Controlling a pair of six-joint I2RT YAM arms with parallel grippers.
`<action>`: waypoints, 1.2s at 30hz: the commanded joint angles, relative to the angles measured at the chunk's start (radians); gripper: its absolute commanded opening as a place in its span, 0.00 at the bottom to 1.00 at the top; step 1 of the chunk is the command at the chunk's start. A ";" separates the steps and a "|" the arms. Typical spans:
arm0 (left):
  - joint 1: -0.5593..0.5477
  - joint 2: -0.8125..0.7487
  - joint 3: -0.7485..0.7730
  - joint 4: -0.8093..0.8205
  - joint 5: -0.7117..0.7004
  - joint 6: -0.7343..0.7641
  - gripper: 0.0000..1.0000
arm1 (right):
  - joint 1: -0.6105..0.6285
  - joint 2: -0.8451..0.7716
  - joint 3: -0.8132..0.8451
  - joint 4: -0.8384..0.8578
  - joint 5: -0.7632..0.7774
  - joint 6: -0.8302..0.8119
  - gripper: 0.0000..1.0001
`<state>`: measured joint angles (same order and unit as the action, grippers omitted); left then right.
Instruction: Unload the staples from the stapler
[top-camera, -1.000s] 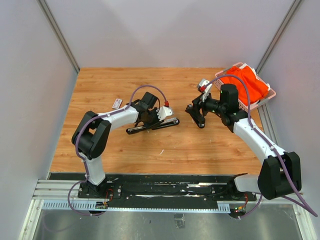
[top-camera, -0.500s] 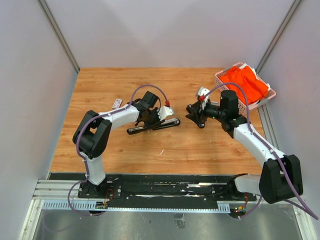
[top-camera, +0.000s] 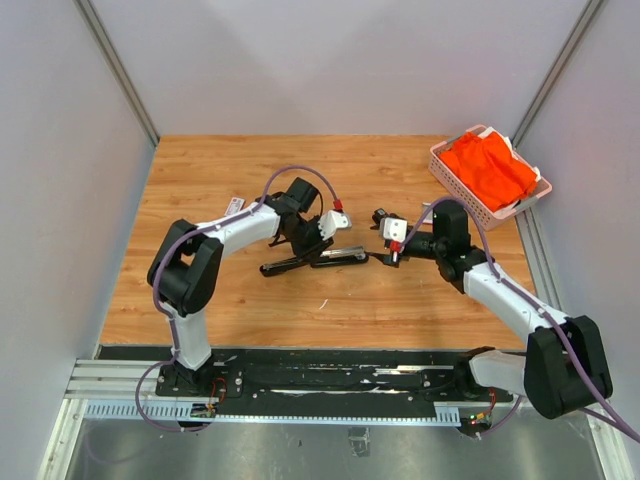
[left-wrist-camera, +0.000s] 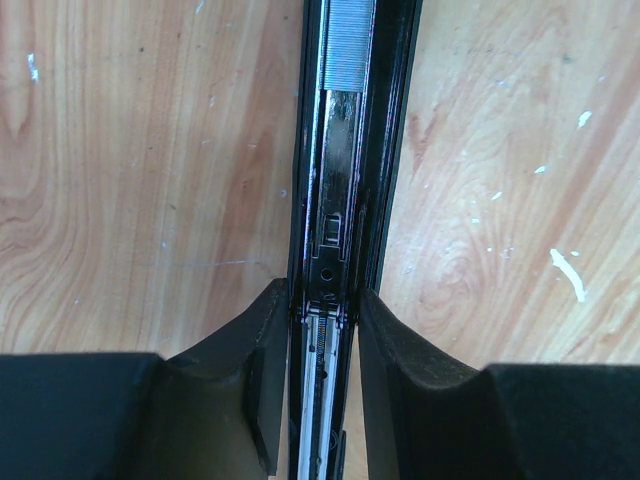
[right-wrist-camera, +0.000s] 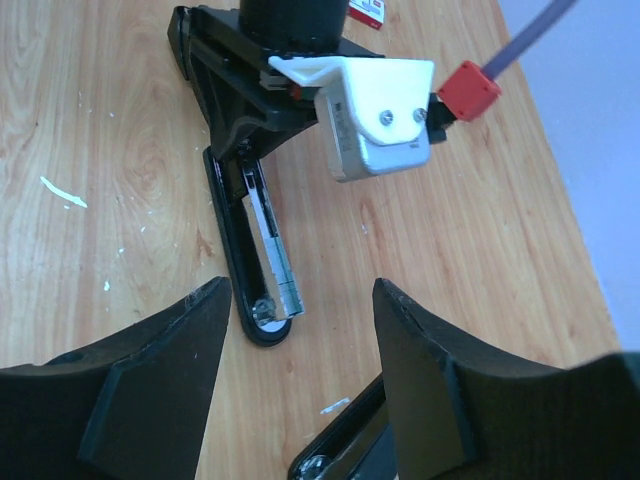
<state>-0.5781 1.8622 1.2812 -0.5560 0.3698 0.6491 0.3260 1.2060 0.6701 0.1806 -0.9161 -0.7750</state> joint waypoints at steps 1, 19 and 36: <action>0.013 0.016 0.064 -0.064 0.117 -0.019 0.00 | 0.039 -0.017 -0.016 -0.024 -0.019 -0.184 0.61; 0.068 0.083 0.116 -0.092 0.278 -0.134 0.00 | 0.253 0.111 -0.062 0.068 0.176 -0.280 0.60; 0.107 0.128 0.115 -0.103 0.347 -0.153 0.00 | 0.375 0.274 -0.059 0.272 0.449 -0.217 0.65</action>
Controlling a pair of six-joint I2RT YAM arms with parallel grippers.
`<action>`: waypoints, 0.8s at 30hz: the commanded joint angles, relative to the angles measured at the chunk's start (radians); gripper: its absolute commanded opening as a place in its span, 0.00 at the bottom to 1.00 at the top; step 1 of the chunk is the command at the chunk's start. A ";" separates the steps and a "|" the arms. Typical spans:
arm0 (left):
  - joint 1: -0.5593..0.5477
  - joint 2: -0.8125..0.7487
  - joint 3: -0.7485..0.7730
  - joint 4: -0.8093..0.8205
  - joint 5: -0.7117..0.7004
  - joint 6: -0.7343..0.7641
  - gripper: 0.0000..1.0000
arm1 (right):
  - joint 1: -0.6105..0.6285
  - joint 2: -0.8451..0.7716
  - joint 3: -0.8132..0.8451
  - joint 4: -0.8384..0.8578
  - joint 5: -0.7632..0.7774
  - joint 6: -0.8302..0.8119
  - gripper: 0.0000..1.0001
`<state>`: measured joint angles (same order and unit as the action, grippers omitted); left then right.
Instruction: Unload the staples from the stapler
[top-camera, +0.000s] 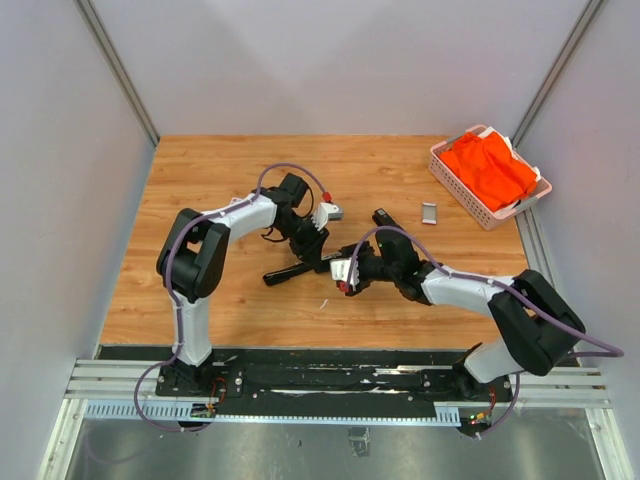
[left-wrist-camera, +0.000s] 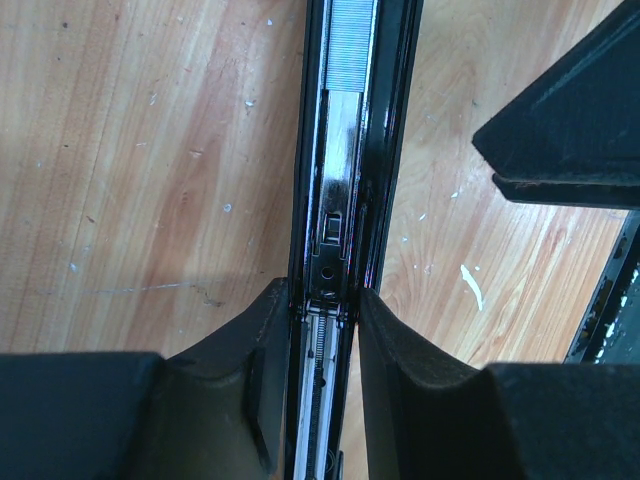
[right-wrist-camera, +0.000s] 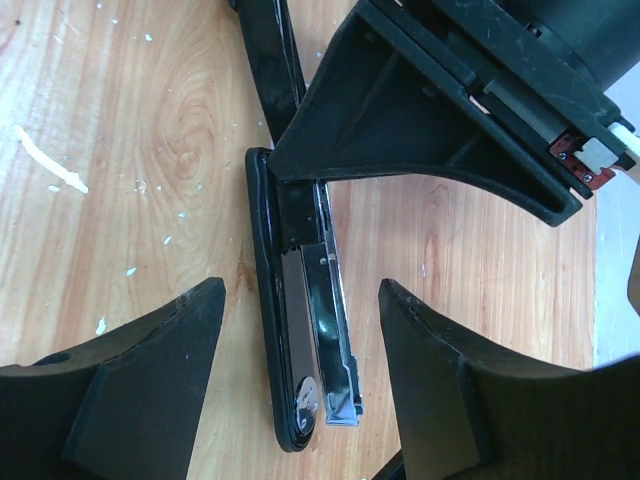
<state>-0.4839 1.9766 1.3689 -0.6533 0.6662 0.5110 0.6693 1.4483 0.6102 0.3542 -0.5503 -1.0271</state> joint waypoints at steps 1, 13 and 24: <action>0.014 0.017 0.029 -0.006 0.052 -0.016 0.00 | 0.036 0.042 0.007 0.097 0.096 0.034 0.65; 0.028 0.041 0.035 -0.013 0.065 -0.020 0.00 | 0.047 0.130 0.087 0.019 0.152 -0.042 0.67; 0.040 0.051 0.040 -0.018 0.068 -0.020 0.00 | 0.044 0.184 0.137 -0.064 0.121 -0.096 0.65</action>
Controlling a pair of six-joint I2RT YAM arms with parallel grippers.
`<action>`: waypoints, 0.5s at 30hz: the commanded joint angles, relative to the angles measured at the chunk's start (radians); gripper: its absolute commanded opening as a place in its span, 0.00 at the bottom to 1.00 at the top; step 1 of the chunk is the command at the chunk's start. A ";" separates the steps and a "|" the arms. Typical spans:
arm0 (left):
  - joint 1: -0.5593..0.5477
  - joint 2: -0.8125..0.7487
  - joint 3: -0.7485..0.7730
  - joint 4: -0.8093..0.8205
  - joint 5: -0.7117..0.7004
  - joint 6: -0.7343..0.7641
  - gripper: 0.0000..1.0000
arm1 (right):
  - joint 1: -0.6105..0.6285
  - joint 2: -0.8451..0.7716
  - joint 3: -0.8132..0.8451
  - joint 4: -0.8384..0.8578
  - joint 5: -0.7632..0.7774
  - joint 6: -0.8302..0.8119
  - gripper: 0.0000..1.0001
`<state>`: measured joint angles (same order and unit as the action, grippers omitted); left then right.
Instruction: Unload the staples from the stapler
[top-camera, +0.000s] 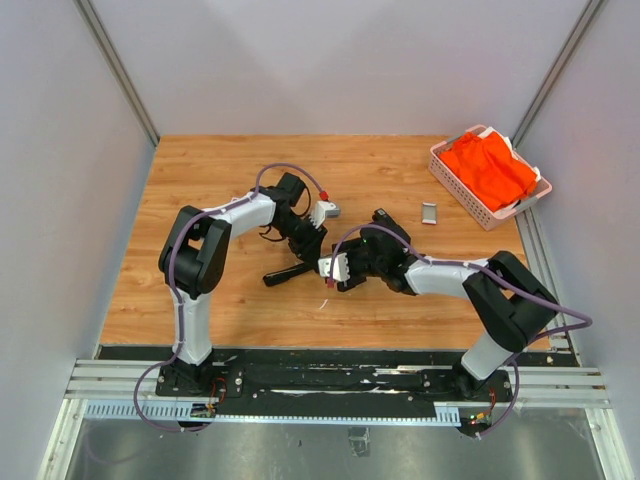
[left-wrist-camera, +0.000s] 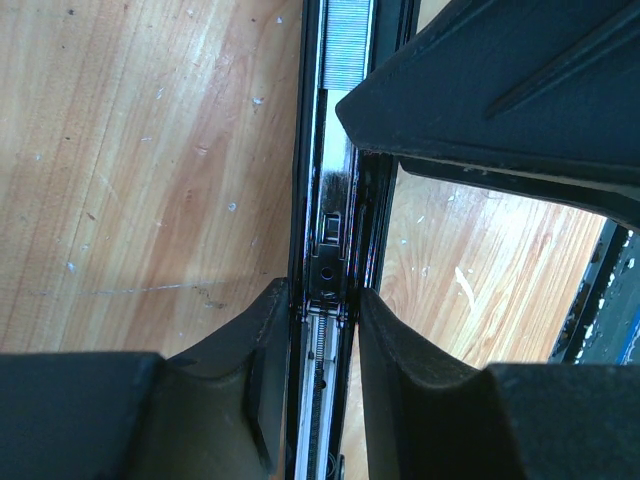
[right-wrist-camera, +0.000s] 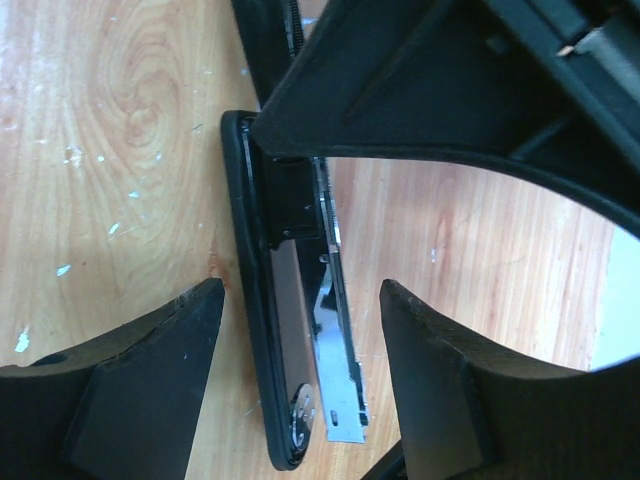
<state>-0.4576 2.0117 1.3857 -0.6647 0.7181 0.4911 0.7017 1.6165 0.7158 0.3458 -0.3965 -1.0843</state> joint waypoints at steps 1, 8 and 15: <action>0.016 0.016 0.023 -0.006 0.015 0.000 0.00 | 0.011 0.018 0.034 -0.065 -0.039 -0.041 0.65; 0.020 0.019 0.026 -0.006 0.014 -0.002 0.00 | 0.008 0.054 0.059 -0.064 -0.003 -0.039 0.63; 0.023 0.021 0.026 -0.007 0.008 -0.005 0.01 | 0.004 0.092 0.097 -0.054 0.015 -0.004 0.60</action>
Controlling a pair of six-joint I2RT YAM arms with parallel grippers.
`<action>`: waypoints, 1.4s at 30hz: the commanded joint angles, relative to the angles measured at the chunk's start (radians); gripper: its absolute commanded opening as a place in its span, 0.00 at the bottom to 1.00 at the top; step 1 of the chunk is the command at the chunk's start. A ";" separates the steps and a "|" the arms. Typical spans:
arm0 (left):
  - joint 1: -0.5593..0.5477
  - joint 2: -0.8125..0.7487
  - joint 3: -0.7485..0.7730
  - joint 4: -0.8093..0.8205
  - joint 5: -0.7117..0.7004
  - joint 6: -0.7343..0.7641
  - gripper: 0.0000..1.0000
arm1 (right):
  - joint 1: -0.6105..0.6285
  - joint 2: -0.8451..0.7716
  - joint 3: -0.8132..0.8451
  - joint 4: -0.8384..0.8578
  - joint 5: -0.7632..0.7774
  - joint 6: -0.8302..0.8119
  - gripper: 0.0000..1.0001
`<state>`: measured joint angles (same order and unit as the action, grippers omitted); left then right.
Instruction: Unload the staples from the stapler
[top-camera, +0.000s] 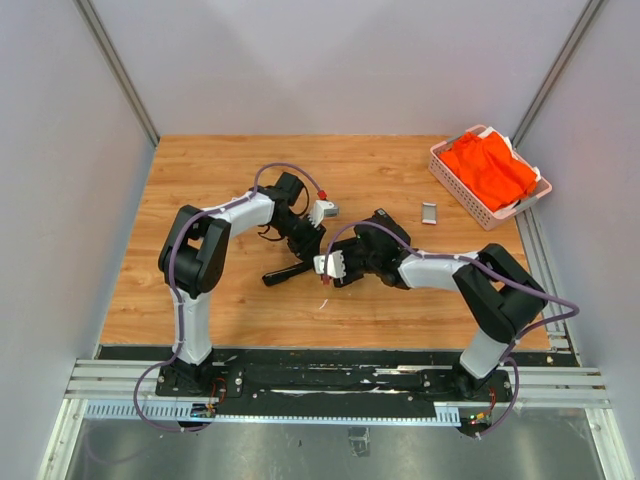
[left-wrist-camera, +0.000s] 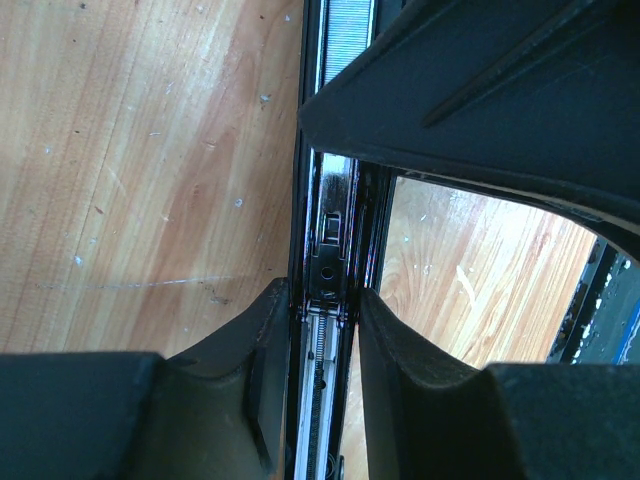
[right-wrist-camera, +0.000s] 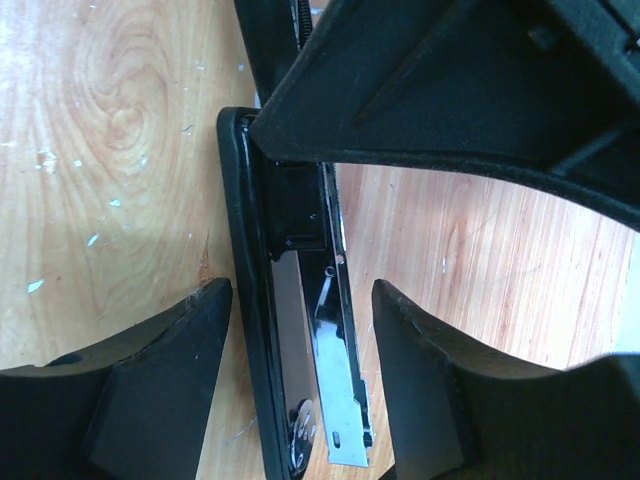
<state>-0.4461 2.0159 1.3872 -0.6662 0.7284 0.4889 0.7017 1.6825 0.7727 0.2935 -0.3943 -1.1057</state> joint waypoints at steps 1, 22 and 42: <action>0.012 0.017 0.023 -0.005 -0.003 -0.004 0.02 | 0.005 0.030 0.047 -0.004 0.014 0.023 0.59; 0.053 0.000 0.015 0.000 0.020 -0.008 0.35 | -0.017 0.059 0.106 -0.075 -0.021 0.102 0.44; 0.091 -0.055 0.002 -0.004 0.006 0.028 0.79 | -0.044 0.093 0.180 -0.142 -0.066 0.145 0.45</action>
<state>-0.3702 2.0167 1.3876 -0.6670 0.7395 0.4908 0.6773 1.7538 0.9119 0.1875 -0.4290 -0.9901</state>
